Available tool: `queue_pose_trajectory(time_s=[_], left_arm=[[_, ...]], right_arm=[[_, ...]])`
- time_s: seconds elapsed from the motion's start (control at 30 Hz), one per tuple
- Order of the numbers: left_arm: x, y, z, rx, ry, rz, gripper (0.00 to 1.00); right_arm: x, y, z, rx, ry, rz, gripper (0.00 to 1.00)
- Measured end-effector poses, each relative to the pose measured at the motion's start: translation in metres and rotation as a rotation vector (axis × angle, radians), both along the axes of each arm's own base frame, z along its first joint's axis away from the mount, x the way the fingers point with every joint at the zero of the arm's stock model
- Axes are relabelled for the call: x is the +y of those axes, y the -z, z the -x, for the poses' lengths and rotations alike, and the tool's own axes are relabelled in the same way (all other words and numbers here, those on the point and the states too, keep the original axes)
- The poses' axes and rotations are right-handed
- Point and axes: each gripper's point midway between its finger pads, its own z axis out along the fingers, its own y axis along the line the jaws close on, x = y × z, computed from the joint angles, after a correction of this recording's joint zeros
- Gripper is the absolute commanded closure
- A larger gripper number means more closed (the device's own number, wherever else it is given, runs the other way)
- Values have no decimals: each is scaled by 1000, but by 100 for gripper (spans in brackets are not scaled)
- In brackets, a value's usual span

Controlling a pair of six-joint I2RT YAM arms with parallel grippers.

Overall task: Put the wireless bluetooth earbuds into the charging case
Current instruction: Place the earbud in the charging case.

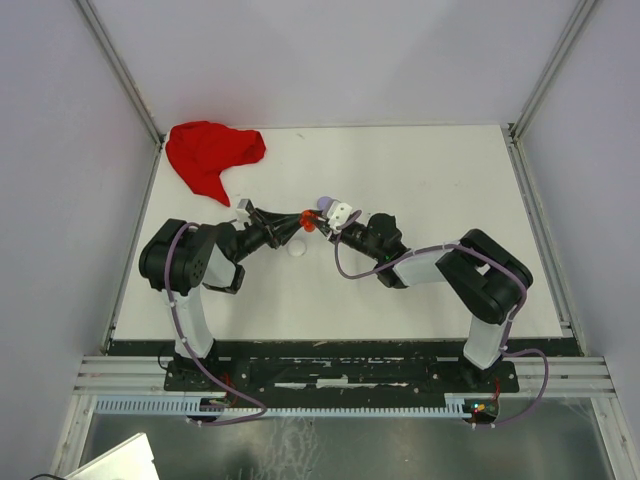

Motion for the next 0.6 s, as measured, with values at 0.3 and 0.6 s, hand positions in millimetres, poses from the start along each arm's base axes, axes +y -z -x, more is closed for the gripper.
queue_pose_trajectory(time_s=[0.3, 0.6], left_arm=[[-1, -1, 2, -2, 10, 0, 97], [-1, -5, 2, -12, 11, 2, 97]], right_arm=[[-1, 3, -3, -7, 18, 4, 99], [-4, 4, -3, -16, 25, 2, 99]])
